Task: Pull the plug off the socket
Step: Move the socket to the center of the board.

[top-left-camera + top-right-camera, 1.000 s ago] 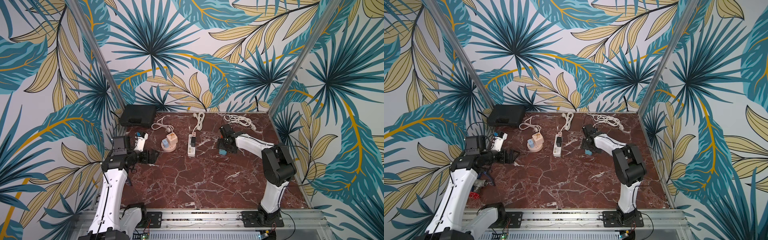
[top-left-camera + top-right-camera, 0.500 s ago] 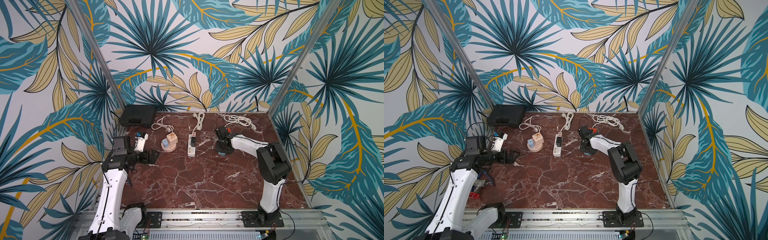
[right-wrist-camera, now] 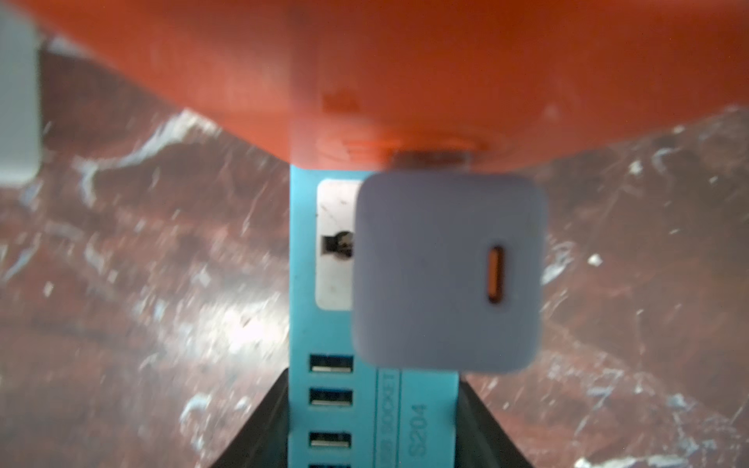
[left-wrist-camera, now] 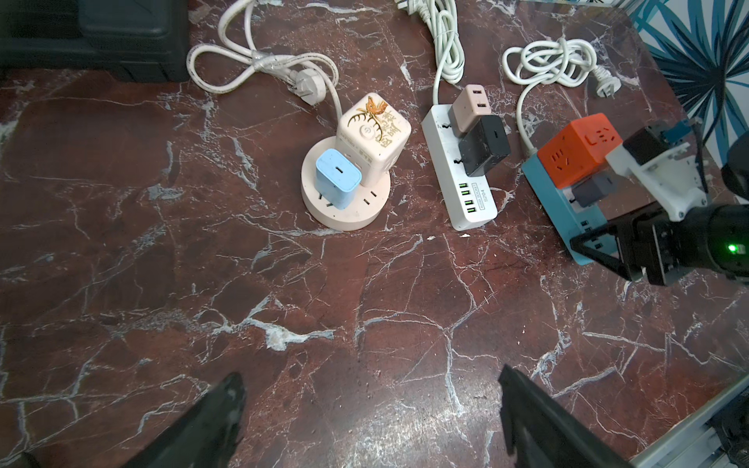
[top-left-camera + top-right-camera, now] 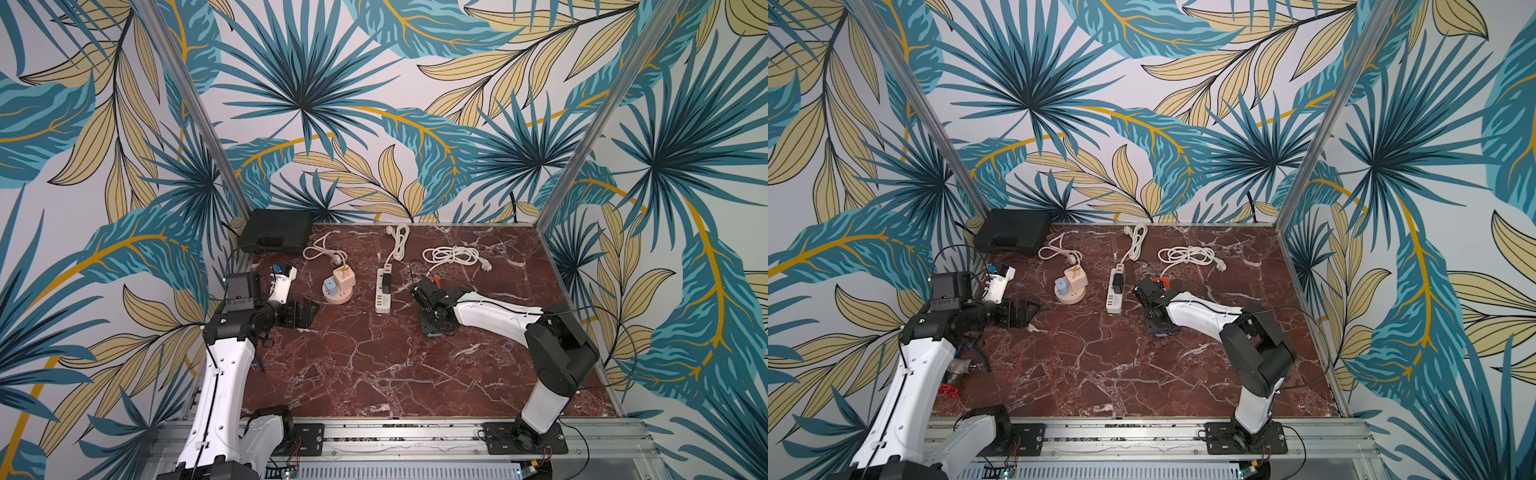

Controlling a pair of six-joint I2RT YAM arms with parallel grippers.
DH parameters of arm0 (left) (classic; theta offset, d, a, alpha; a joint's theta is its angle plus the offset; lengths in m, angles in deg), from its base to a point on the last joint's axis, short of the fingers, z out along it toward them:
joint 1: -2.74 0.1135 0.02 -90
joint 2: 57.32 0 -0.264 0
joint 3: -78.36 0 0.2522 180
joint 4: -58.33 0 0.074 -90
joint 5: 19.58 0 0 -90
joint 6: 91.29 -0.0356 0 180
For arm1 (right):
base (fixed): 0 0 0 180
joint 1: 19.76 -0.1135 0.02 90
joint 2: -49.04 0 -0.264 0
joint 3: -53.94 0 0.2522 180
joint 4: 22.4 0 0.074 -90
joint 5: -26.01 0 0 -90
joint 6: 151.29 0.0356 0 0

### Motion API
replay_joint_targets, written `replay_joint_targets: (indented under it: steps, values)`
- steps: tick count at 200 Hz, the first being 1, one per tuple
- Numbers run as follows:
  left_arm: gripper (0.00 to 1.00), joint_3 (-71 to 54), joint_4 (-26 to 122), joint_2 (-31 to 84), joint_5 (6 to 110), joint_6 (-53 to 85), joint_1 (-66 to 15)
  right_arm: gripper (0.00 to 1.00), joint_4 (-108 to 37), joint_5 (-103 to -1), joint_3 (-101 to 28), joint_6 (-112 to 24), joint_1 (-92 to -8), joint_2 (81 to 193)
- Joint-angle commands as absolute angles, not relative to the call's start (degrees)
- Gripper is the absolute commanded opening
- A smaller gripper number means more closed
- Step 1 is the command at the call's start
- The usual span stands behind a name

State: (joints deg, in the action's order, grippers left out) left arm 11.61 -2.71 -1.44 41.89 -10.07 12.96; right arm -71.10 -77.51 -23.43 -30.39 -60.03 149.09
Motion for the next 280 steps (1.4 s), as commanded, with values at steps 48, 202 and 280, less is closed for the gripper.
replay_joint_targets:
  steps: [48, 202, 280]
  values:
    - [0.99, 12.7, -2.5, -1.9, 36.1, -11.6, 13.2, 0.57, -74.3, -78.9, -17.2, -23.5, -69.5, 141.5]
    - [0.27, -8.9, 11.7, 24.2, 46.6, -18.7, -32.3, 0.8, -79.0, -94.3, -12.3, -17.7, -72.0, 116.8]
    - [0.0, -21.1, 12.2, 46.0, 35.4, -4.4, -35.3, 0.71, -75.7, -95.2, -4.4, -15.5, -70.5, 104.3]
